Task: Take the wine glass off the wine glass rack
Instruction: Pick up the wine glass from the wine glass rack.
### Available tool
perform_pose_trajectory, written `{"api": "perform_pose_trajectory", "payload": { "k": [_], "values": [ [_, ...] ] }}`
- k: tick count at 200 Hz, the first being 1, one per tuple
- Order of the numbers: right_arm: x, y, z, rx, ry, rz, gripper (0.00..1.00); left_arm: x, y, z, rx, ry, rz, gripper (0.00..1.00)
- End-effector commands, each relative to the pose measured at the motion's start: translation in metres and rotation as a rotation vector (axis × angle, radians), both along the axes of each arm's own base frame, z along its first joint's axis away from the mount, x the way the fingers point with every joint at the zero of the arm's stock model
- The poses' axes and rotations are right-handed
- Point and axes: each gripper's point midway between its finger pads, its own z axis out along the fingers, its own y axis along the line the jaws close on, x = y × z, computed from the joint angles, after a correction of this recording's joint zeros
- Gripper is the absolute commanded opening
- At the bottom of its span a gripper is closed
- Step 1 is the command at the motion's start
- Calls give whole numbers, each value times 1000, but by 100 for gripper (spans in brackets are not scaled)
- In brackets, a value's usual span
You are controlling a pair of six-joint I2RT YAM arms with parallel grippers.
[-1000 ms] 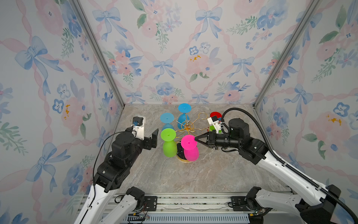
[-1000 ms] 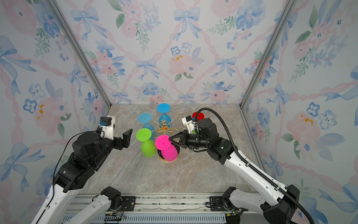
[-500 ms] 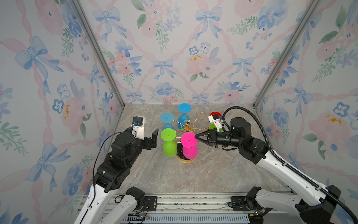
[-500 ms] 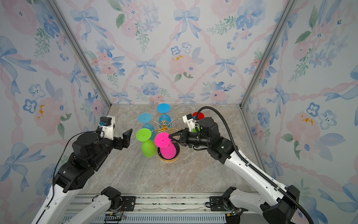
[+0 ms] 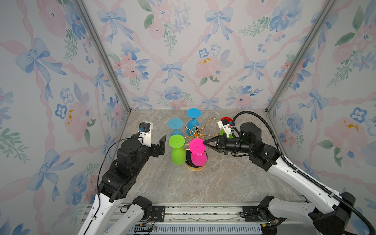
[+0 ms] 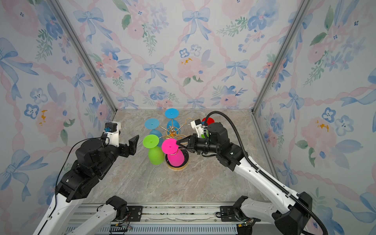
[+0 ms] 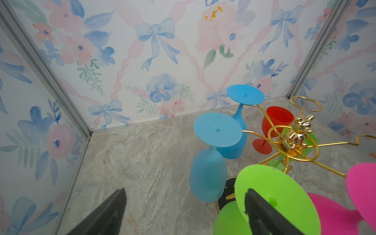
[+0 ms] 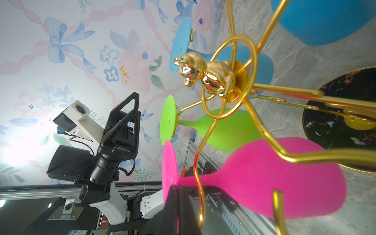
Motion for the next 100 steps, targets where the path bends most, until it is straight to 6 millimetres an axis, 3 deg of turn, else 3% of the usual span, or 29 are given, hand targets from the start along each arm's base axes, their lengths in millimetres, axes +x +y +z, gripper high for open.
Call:
{"api": "perform_pose_trajectory", "payload": {
  "k": [1, 100],
  "values": [
    [7, 0, 10, 32, -22, -9, 0, -3, 4, 8, 8, -25, 2, 93],
    [23, -3, 9, 52, -18, -50, 0, -3, 4, 9, 15, -28, 5, 93]
  ]
}}
